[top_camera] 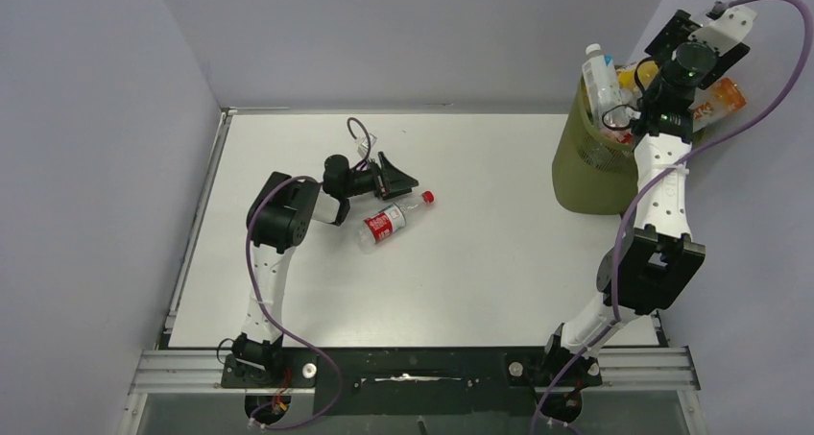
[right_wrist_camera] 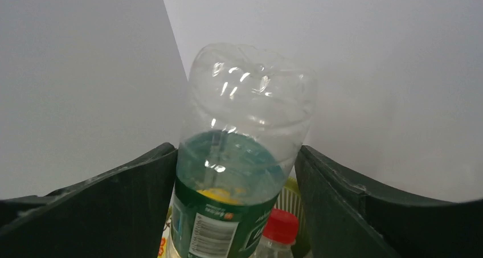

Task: Put the plastic bottles in the bin
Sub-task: Place the plastic bottle in the trash bin, then pick up the plastic bottle at the center of the board, then place the plastic bottle in the trash bin.

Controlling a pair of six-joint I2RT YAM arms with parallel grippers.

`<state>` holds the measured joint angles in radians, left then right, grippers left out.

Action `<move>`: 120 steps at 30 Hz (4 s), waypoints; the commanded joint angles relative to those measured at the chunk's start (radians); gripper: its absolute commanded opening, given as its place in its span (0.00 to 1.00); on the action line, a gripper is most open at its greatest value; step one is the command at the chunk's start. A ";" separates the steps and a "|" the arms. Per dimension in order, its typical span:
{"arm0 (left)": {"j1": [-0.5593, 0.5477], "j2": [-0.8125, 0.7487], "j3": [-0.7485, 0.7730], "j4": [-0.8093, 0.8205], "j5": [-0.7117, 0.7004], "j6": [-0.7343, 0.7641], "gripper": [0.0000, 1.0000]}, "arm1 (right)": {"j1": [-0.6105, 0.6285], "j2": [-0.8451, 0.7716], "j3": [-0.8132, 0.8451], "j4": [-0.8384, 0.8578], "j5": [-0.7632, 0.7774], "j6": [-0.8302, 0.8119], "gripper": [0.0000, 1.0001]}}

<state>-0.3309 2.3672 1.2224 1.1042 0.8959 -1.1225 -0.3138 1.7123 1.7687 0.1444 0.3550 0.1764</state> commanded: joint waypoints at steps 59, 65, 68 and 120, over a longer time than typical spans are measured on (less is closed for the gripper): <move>-0.056 -0.446 -0.353 -0.563 -0.417 0.350 0.89 | 0.913 -0.526 -0.771 -0.433 -0.199 0.515 0.98; -0.152 -0.458 -0.348 -0.576 -0.452 0.343 0.89 | 0.682 -0.527 -0.834 -0.402 -0.394 0.499 0.98; -0.191 -0.470 -0.374 -0.558 -0.464 0.326 0.89 | 0.641 -0.451 -0.826 -0.375 -0.486 0.494 0.98; -0.190 -0.818 -0.520 -0.639 -0.494 0.362 0.89 | 0.230 -0.277 0.162 -0.621 -0.269 0.128 0.49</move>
<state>-0.5465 1.5696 0.6750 0.4114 0.3965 -0.7769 0.0589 1.4471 1.8904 -0.5385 0.0452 0.3317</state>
